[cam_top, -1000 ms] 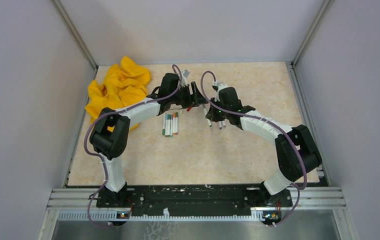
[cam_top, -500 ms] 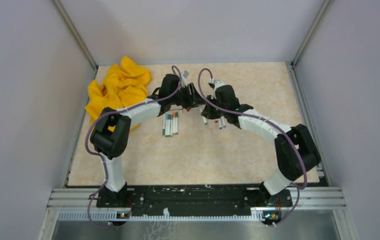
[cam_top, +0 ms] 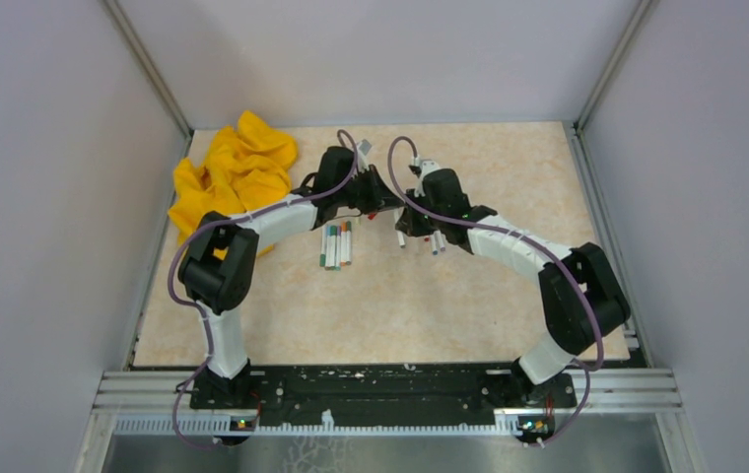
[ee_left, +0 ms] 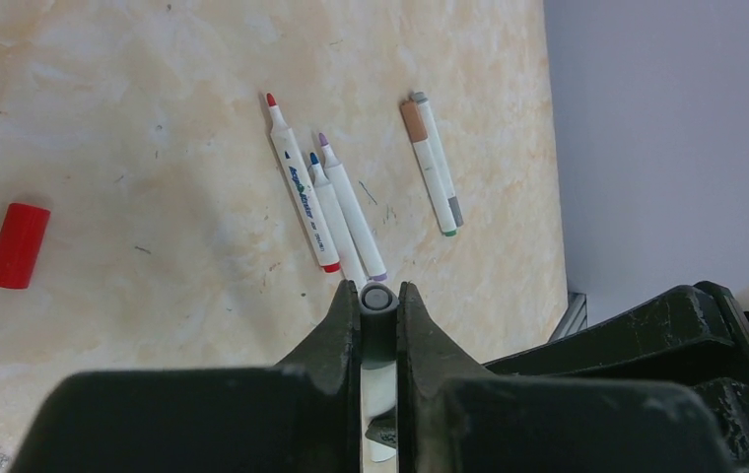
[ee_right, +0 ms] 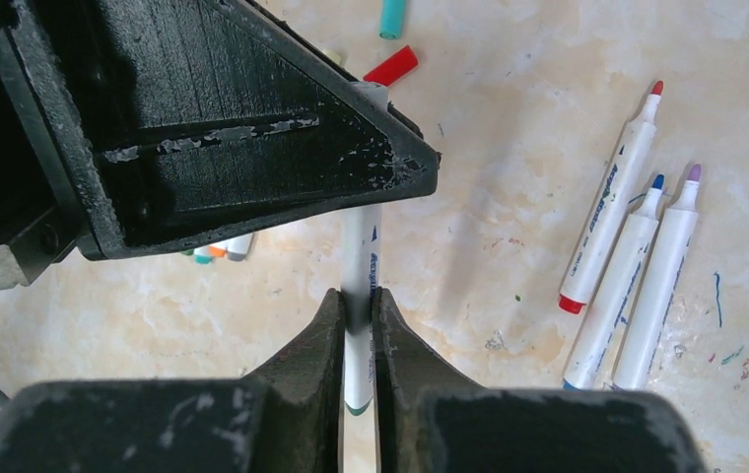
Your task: Open the pen caps
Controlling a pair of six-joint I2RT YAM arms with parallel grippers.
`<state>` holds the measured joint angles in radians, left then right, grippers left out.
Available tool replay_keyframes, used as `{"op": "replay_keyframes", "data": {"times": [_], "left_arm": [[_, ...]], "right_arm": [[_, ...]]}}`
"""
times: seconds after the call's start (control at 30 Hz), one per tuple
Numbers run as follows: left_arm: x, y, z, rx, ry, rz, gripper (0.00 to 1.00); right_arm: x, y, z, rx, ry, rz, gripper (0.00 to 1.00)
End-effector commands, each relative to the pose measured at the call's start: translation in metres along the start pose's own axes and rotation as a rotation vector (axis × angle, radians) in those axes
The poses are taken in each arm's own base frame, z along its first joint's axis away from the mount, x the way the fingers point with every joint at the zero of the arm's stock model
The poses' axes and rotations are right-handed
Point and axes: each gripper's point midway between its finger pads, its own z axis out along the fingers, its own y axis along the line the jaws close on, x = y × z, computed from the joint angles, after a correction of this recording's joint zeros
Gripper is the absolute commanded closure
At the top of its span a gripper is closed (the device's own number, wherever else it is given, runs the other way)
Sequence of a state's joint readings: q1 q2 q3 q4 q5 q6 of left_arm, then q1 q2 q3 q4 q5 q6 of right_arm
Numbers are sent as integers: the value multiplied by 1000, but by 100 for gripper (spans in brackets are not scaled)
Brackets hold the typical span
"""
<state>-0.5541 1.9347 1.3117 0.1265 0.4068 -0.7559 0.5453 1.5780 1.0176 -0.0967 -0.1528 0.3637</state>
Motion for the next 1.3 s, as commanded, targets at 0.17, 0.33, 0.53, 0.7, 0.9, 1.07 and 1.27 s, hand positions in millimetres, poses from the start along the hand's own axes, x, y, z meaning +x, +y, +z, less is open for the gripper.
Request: {"op": "replay_keyframes", "data": {"times": [0.17, 0.33, 0.53, 0.7, 0.9, 1.07, 1.27], "left_arm": [[-1, -9, -4, 24, 5, 10, 100], [1, -14, -4, 46, 18, -6, 100], [1, -20, -5, 74, 23, -23, 100], [-1, -24, -5, 86, 22, -35, 100], [-8, -19, -3, 69, -5, -63, 100], [-43, 7, -3, 13, -97, -121, 100], [-97, 43, -6, -40, -179, -192, 100]], "right_arm": [[-48, 28, 2, -76, -121, -37, 81], [-52, 29, 9, -81, -126, -36, 81], [-48, 26, 20, -78, -115, -37, 81], [-44, 25, 25, -85, -112, -40, 92], [-29, 20, 29, -81, -81, -40, 100], [-5, 14, 25, -77, -48, -29, 100], [28, 12, 18, -59, -9, -34, 100]]}}
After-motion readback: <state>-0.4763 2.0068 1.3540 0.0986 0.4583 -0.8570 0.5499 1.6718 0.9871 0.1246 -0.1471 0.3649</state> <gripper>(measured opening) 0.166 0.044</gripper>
